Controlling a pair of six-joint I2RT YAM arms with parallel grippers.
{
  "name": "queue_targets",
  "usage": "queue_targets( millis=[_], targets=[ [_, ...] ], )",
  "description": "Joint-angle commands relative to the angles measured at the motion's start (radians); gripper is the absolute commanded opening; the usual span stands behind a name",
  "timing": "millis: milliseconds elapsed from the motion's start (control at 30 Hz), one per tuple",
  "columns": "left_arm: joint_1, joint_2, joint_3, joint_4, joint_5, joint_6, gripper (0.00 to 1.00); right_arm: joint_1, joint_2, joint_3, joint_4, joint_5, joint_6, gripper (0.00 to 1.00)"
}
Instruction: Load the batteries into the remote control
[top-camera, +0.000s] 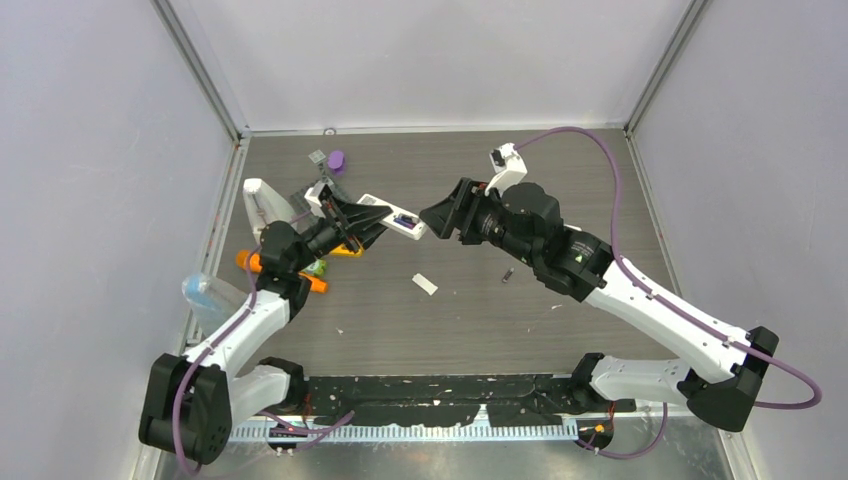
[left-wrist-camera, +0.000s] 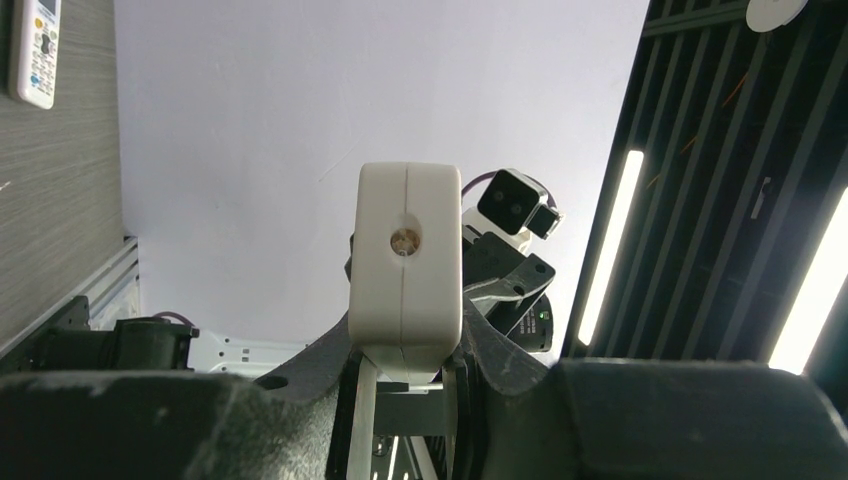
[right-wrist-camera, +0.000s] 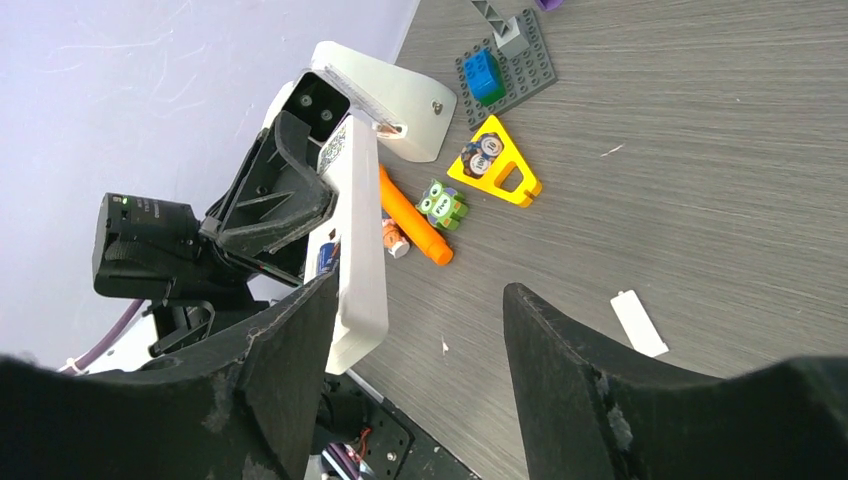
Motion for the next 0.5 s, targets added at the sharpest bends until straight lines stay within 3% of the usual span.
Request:
queue_targets(
  millis=[0, 200, 467],
  targets=[
    [-0.003, -0.024, 0.024, 0.011, -0.009, 0.02, 0.0, -0.001, -0.011, 0.006, 0.058, -0.012, 0.008, 0.68],
    [-0.003, -0.018, 0.025, 0.01, -0.01, 0.021, 0.0, -0.001, -0.026, -0.019, 0.099, -0.035, 0.001, 0.7],
    [-0.004, -0.011, 0.024, 0.013, -0.014, 0.019, 0.0, -0.001, -0.011, -0.006, 0.069, -0.035, 0.001, 0.59]
  ],
)
